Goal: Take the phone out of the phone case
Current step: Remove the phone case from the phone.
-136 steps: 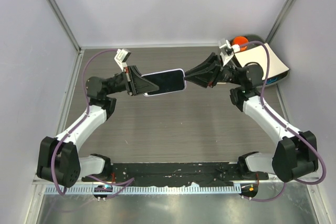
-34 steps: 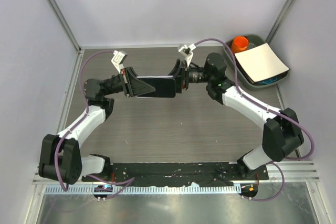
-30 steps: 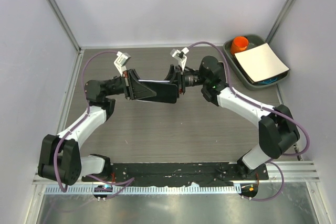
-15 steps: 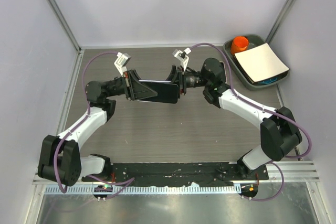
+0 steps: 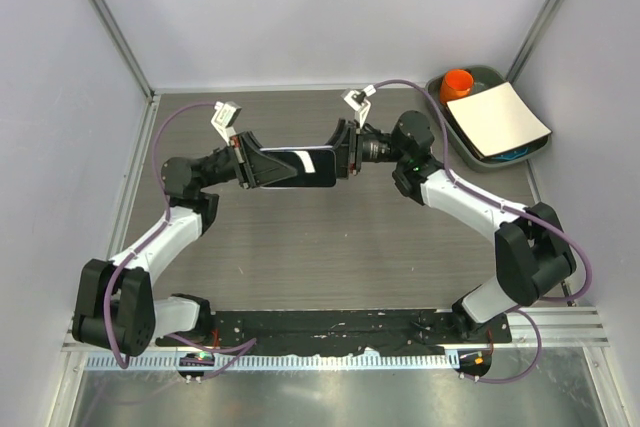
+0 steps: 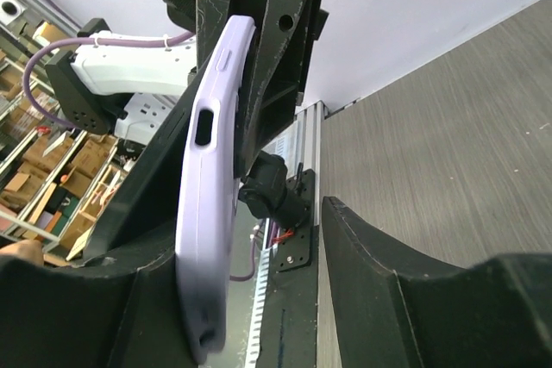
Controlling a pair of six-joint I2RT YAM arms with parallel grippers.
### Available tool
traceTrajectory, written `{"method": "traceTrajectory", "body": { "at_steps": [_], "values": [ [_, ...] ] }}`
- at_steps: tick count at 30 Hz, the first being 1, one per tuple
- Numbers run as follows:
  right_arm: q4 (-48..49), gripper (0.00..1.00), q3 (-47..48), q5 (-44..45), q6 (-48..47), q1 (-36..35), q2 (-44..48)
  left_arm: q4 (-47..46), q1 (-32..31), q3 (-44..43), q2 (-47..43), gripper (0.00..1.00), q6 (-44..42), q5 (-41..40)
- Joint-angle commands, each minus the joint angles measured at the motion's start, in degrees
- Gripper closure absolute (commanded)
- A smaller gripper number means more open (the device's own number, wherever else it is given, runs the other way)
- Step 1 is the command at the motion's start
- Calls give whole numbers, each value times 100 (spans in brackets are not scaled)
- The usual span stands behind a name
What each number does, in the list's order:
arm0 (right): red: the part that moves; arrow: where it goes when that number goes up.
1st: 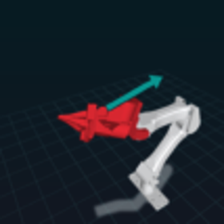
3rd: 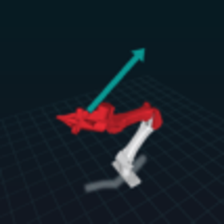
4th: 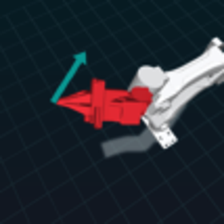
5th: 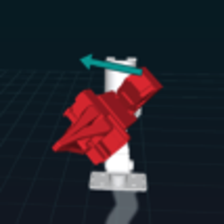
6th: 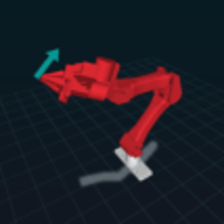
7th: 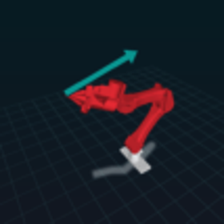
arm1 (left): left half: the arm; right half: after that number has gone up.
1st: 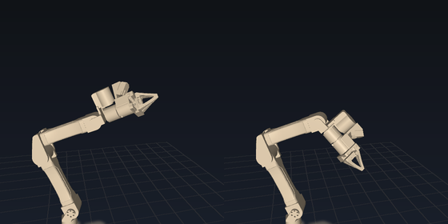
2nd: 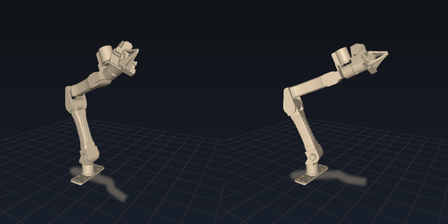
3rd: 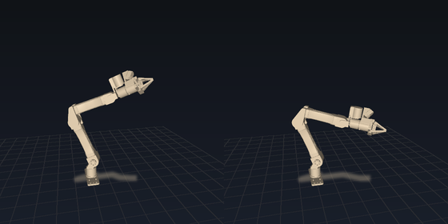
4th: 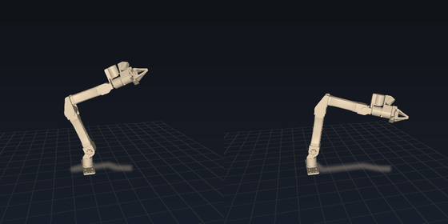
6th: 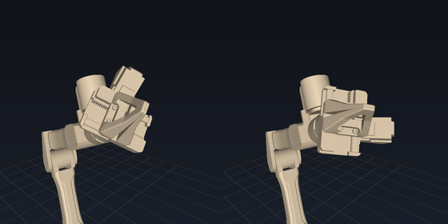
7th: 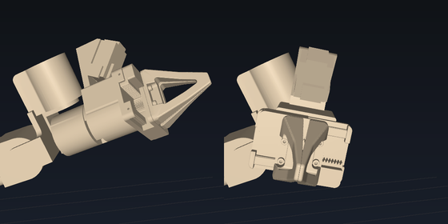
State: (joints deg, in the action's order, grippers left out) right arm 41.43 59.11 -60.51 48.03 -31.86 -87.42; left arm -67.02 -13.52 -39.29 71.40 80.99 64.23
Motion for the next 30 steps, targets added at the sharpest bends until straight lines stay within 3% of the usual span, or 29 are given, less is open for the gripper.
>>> {"method": "traceTrajectory", "body": {
  "at_steps": [1, 9, 12, 18, 21, 26, 30],
  "values": [
    [436, 46, -93, -224, 180, 74, 14, -434, 200, -123, -275, 100, -57, -1105],
    [436, 51, -111, -225, 198, 66, -73, -311, 244, -70, -267, 100, -180, -1158],
    [480, 59, -84, -233, 286, 66, -144, -241, 244, -53, -267, 100, -233, -1184],
    [506, 87, -84, -216, 356, 66, -197, 57, 271, -35, -275, 99, -391, -1281],
    [524, 93, -128, -198, 409, 66, -188, 171, 288, 0, -293, 98, -487, -1316],
    [559, 99, -172, -75, 453, 66, -162, 356, 280, 53, -275, 89, -698, -1316],
    [559, 99, -216, -5, 479, 66, -170, 418, 280, 70, -275, 73, -777, -1307]
  ]
}}
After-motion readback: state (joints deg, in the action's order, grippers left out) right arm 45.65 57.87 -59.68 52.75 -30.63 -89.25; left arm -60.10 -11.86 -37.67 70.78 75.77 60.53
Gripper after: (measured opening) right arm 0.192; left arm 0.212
